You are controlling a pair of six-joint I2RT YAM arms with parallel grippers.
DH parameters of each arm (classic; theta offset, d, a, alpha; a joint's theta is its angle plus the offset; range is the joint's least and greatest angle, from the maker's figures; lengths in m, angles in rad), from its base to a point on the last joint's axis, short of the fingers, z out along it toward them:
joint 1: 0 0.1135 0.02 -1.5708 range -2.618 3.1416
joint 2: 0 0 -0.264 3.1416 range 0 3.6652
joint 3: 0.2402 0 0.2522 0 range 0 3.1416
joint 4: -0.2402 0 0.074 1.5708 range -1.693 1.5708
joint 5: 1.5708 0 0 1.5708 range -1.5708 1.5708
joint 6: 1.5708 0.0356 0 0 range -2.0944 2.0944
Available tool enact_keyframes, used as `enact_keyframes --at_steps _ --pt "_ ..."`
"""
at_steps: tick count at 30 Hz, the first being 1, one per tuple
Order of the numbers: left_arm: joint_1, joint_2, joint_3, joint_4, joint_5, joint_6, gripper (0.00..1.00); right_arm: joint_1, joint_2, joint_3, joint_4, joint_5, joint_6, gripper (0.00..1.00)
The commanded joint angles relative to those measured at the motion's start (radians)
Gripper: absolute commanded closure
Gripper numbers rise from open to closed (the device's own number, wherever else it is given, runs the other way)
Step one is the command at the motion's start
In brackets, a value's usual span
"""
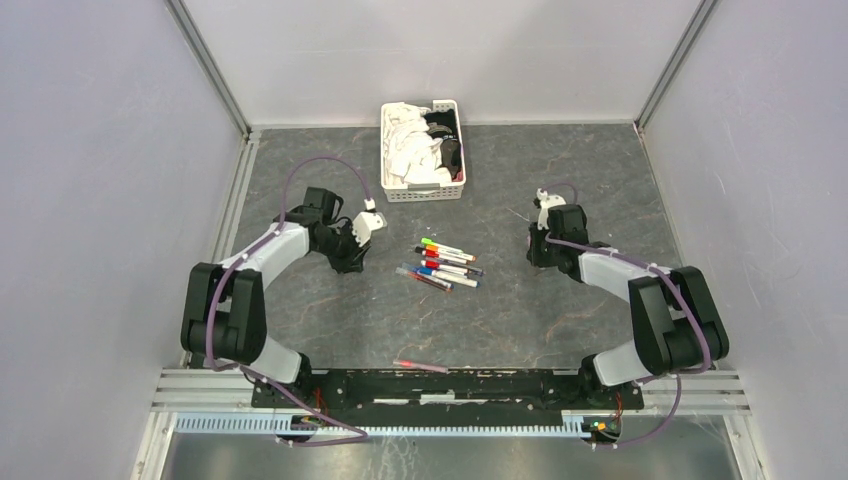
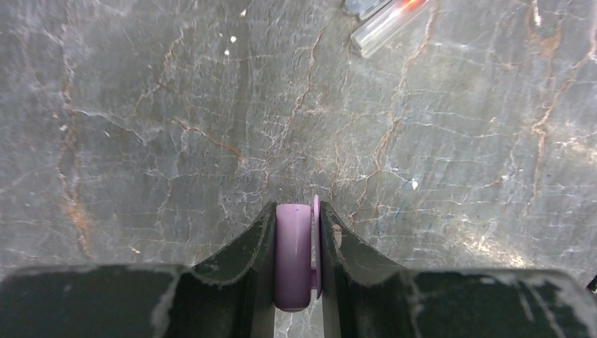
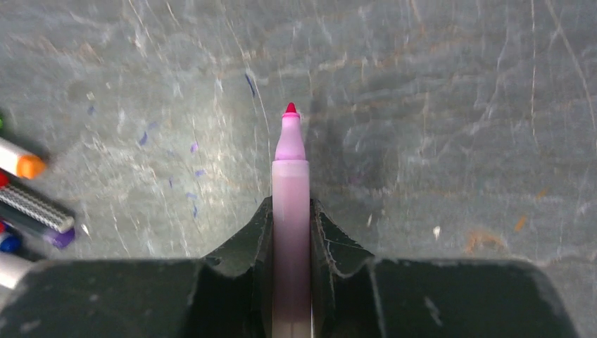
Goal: Open the pen caps
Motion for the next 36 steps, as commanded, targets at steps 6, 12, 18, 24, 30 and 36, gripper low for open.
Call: enact_keyframes --at_steps 6,12,18,24,30,36 --pt "0.0 0.032 -0.067 0.154 -0.13 -0.047 0.8 -0.042 0.057 0.031 0.067 0.023 0.03 0.66" --pt "0.003 0.021 -0.088 0.173 -0.177 -0.05 0.65 -0.043 0.032 0.026 0.031 0.037 0.037 0.51" --pt "0.007 -0.012 -0.059 0.144 -0.146 -0.078 0.22 -0.03 -0.04 0.046 0.009 0.074 0.029 0.46" --pt "0.029 -0.091 0.042 0.037 -0.038 -0.126 0.0 0.11 -0.123 0.128 -0.092 0.146 -0.026 0.43" --pt "0.061 -0.162 0.179 -0.079 0.056 -0.212 0.0 0.358 -0.192 0.111 -0.116 0.066 -0.087 0.39" --pt "0.08 -0.177 0.299 -0.153 0.103 -0.294 0.0 0.44 -0.152 0.098 -0.047 -0.05 -0.099 0.39"
